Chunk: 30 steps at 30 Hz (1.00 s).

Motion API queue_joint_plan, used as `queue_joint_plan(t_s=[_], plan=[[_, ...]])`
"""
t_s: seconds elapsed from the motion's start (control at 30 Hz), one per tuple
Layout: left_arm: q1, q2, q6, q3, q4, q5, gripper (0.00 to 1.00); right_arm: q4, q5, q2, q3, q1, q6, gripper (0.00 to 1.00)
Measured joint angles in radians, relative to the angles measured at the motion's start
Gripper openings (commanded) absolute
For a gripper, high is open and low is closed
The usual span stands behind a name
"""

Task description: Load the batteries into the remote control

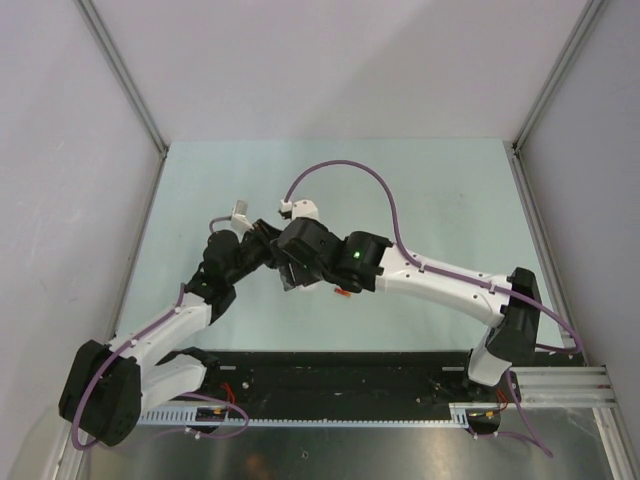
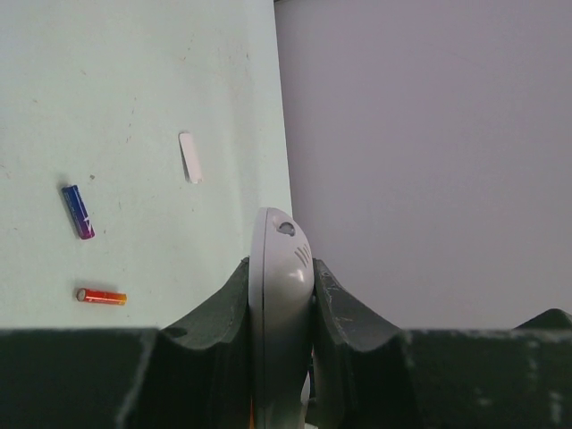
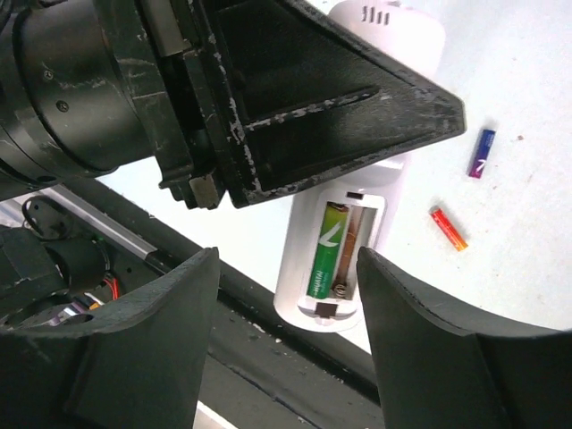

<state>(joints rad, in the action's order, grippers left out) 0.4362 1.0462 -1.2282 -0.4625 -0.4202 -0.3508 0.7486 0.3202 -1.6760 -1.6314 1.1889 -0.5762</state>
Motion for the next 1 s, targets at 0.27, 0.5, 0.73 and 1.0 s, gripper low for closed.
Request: queue_joint_plan(t_s=[0.27,0.5,0.73,1.0], plan=[[-0.002,0.000,0.011,0.000,0.004,-0.007,0.00,0.050,0.085,0.100,0.003,-0.003,-0.004,0.66],[-0.071,-0.027,0.064,0.036,-0.004,-0.120,0.00,-0.030,0.072,0.411,0.319,-0.166,-0.005,0.48],[-0.084,-0.083,0.089,0.096,-0.013,-0.261,0.00,-0.099,0.025,0.253,0.471,-0.156,0.109,0.48],[-0.093,-0.205,0.092,0.125,-0.045,-0.338,0.00,-0.214,-0.003,0.062,0.529,-0.137,0.233,0.43]])
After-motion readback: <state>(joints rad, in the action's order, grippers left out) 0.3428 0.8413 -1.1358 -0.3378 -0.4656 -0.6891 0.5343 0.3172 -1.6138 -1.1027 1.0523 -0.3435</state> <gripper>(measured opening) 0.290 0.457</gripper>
